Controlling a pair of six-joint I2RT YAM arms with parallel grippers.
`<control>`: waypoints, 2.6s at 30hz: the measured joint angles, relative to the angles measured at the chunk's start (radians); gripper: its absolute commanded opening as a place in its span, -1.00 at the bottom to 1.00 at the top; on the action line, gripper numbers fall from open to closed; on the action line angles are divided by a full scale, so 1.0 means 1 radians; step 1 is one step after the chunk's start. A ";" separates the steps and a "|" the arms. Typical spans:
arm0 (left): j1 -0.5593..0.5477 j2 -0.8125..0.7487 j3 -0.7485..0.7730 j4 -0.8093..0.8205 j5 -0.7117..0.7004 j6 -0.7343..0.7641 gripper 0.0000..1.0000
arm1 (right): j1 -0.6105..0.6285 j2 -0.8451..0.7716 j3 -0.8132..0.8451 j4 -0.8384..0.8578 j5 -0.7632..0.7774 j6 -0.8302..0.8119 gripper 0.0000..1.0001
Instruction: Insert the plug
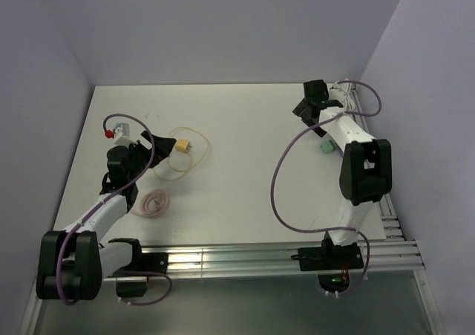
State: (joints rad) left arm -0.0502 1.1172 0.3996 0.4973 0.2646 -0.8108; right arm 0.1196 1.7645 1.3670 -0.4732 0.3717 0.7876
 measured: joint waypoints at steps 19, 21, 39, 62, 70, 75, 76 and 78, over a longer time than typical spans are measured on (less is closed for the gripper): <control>0.000 -0.055 0.000 0.039 0.079 -0.068 0.96 | -0.177 0.201 0.092 -0.203 0.015 0.123 0.88; 0.000 -0.055 0.000 0.039 0.080 -0.071 0.96 | -0.190 0.202 0.092 -0.203 0.021 0.126 0.88; 0.000 -0.055 0.000 0.045 0.098 -0.075 0.95 | -0.203 0.269 0.092 -0.224 0.001 0.167 0.74; 0.000 -0.071 0.000 0.041 0.107 -0.074 0.79 | -0.205 0.185 -0.055 -0.094 -0.098 0.087 -1.00; -0.017 -0.075 -0.003 0.065 0.136 -0.093 0.77 | -0.097 -0.113 -0.342 0.075 -0.197 -0.065 -1.00; -0.106 -0.103 -0.002 0.050 0.116 -0.086 0.78 | 0.031 -0.302 -0.380 0.162 -0.230 -0.136 -1.00; -0.137 -0.109 0.000 0.047 0.102 -0.082 0.76 | 0.049 -0.330 -0.389 0.176 -0.241 -0.142 -1.00; -0.195 -0.122 0.002 0.047 0.084 -0.080 0.76 | 0.080 -0.396 -0.414 0.200 -0.275 -0.148 -1.00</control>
State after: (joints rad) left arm -0.2447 0.9947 0.4019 0.5446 0.3489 -0.8909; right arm 0.1993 1.3685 0.9527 -0.2733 0.0967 0.6399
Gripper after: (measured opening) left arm 0.883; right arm 0.525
